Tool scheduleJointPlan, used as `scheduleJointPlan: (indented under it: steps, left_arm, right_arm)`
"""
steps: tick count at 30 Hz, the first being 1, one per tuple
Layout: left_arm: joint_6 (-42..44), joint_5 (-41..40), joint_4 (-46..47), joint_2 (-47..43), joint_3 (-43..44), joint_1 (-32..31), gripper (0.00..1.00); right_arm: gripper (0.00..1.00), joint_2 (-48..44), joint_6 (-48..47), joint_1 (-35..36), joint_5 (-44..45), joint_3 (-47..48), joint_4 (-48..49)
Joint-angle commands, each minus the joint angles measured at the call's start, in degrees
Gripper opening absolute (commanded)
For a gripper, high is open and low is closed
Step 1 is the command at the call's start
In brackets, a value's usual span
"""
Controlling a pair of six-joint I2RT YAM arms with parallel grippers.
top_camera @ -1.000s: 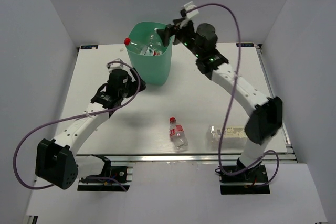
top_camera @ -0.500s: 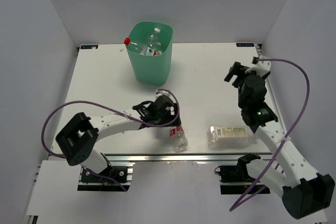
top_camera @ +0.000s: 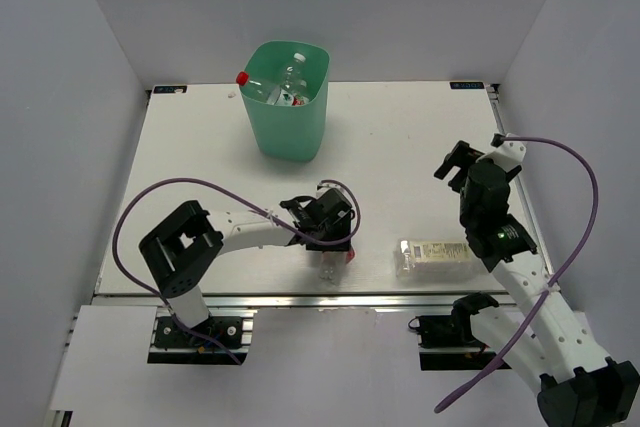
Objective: Put the plastic bottles in the bin
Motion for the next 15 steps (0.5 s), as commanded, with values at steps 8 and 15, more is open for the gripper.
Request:
scheduleJointPlan:
  steps: [8, 15]
  left_arm:
    - [9.0, -10.2, -7.0, -6.7, 18.1, 9.2, 0.30]
    - [22.8, -14.2, -1.1, -8.6, 39.2, 22.2, 0.35]
  right_arm:
    - [0.89, -1.3, 2.6, -0.5, -2.4, -2.3, -0.9]
    - [0.89, -0.9, 2.6, -0.5, -5.6, -3.8, 0.3]
